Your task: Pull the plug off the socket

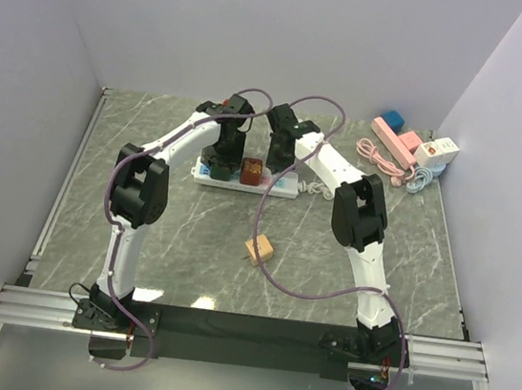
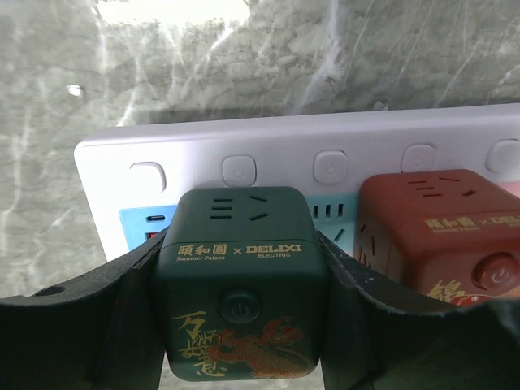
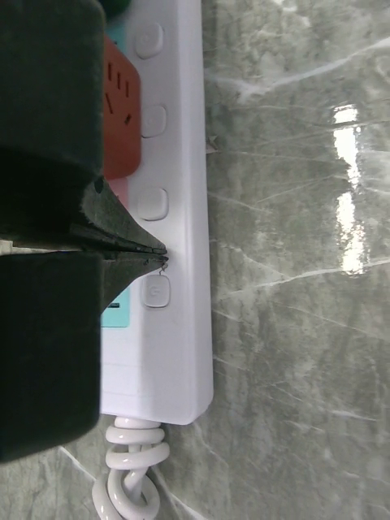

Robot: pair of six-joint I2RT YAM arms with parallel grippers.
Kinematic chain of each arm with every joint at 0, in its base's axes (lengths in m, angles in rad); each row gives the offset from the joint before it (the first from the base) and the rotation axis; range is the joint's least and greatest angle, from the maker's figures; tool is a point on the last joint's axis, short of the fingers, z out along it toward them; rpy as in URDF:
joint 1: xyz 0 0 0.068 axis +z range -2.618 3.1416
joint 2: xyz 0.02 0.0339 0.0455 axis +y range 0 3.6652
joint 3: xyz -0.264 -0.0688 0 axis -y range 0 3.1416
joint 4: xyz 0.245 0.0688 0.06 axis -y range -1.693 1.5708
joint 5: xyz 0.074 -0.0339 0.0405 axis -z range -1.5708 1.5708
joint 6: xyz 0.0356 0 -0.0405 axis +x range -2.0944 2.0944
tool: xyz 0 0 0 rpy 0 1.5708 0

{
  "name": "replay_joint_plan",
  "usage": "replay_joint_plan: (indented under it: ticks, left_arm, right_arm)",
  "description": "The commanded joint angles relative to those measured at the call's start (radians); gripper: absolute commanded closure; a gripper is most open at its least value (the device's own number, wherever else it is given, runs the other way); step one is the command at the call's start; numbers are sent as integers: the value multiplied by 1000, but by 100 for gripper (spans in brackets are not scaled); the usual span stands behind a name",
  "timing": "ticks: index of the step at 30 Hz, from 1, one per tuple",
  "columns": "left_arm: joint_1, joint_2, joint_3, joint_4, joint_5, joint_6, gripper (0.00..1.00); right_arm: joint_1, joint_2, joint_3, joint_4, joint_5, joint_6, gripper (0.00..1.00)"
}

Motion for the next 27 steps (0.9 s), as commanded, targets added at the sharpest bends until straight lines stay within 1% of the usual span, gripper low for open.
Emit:
replay_joint_plan:
  ticks: [1, 4, 5, 6, 8, 9, 11, 13, 16, 19, 22, 27]
  left_arm:
    - [-36, -67, 93, -28, -100, 44, 99]
    - [-58, -78, 63, 2, -167, 42, 99]
    - [-61, -79, 55, 4, -163, 37, 99]
    - [-55, -84, 43, 36, -136, 34, 99]
    - [-38, -107, -29, 83, -19, 13, 100]
    - [-27, -113, -49, 105, 12, 5, 100]
    - [-24, -134, -124, 180, 76, -13, 99]
    - [-23, -153, -184, 244, 115, -35, 100]
    - [-15, -170, -241, 313, 158, -68, 100]
    - [-9, -174, -286, 363, 184, -91, 99]
    - [-4, -165, -287, 360, 185, -101, 99]
    - [-4, -154, -223, 297, 170, -113, 99]
  right_arm:
    - [13, 124, -35, -131, 56, -18, 100]
    - [15, 118, -46, -125, 56, -15, 100]
    - [13, 115, -49, -126, 53, -15, 100]
    - [13, 116, -51, -131, 49, -13, 100]
    - [15, 101, -66, -129, 42, -7, 100]
    - [15, 86, -80, -111, 36, -4, 100]
    - [13, 14, -136, -76, 23, 7, 100]
    - [12, -72, -182, -28, 15, 21, 100]
    - [5, -161, -204, 4, 0, 37, 100]
    - [4, -196, -183, 14, -28, 31, 100]
    - [7, -160, -124, -36, -30, 19, 100]
    - [7, -117, -153, -36, -53, 14, 100]
